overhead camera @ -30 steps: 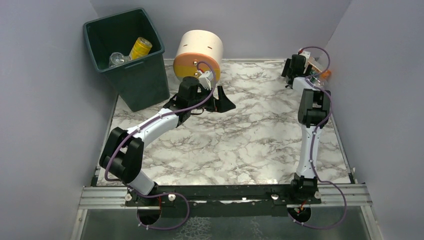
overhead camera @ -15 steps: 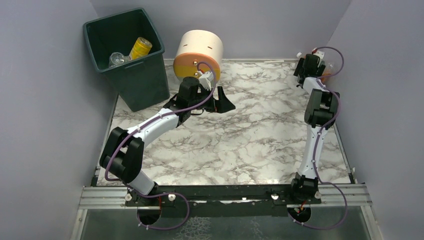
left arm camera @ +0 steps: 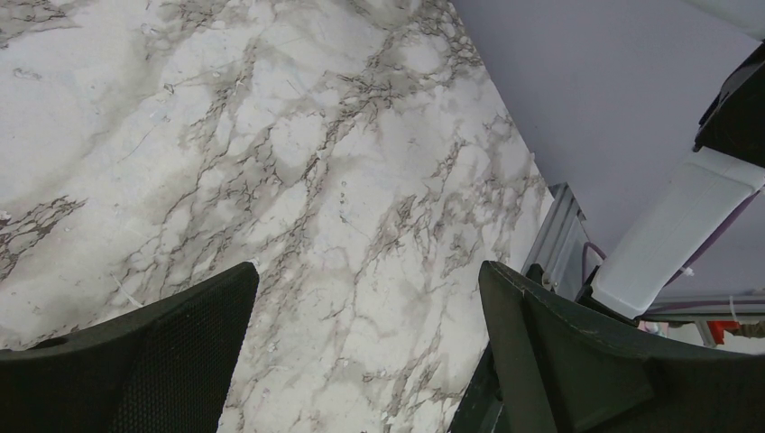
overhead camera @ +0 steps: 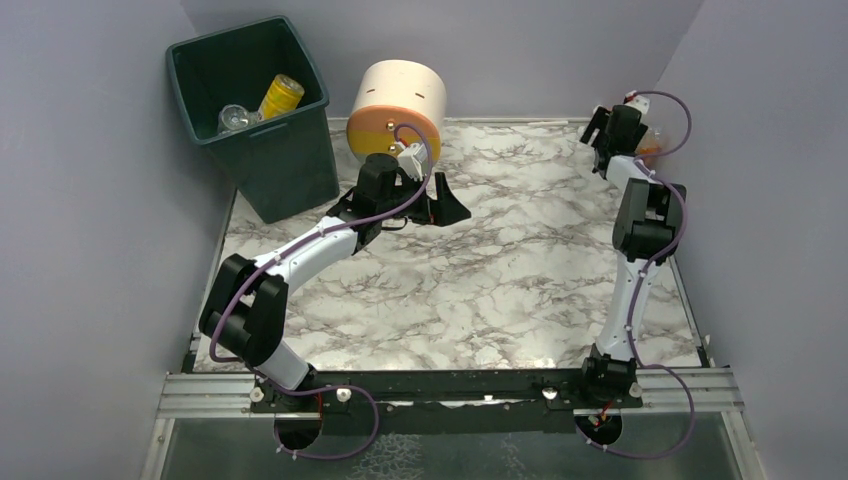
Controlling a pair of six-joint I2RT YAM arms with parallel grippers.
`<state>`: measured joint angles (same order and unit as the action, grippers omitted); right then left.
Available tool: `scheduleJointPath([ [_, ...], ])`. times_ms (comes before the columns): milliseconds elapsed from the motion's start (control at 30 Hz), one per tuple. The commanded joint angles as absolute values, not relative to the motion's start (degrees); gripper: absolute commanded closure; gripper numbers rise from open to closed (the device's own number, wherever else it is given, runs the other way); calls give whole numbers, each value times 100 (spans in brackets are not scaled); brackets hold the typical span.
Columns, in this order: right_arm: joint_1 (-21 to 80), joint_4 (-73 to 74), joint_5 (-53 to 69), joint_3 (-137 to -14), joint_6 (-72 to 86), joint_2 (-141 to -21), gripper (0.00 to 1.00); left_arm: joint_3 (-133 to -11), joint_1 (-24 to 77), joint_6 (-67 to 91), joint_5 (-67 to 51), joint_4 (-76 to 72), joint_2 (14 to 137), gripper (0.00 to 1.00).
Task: Put the plastic bottles in the bin
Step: Move the plastic bottle to the center of the board.
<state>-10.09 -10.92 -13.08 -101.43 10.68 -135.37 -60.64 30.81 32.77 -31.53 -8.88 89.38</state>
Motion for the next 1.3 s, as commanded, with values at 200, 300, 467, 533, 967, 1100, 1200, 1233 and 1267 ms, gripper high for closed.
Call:
scheduleJointPath([
  [200,-994,-1944,-1289,-10319,1252,-13113,11,-6160,3037,3268,-3203,-1160,9062,1],
  [300,-993,-1979,-1447,-10456,1321,-13265,11,-6176,3009,3270,-3251,-1161,9117,1],
  [467,-993,-1658,-1508,-10910,1622,-13598,11,-6170,2972,3278,-3282,-1213,9179,1],
  [533,-977,-1284,-1563,-11259,1695,-13843,11,-6184,2950,3287,-3291,-1220,9202,1],
  [967,-958,-1451,-1151,-8695,2178,-12742,11,-6121,2920,3482,-3380,-1437,9209,1],
  [1100,-949,-1791,-783,-7478,2469,-12004,11,-5990,2962,3568,-3362,-1531,9252,1],
  [1200,-937,-1861,-564,-6804,2707,-11494,11,-5849,3117,3690,-3344,-1667,9331,1],
  [1233,-918,-1833,-515,-6594,2774,-11344,11,-5810,3206,3714,-3303,-1697,9348,1],
  [1267,-900,-1784,-499,-6398,2865,-11172,11,-5785,3291,3729,-3252,-1722,9351,1],
])
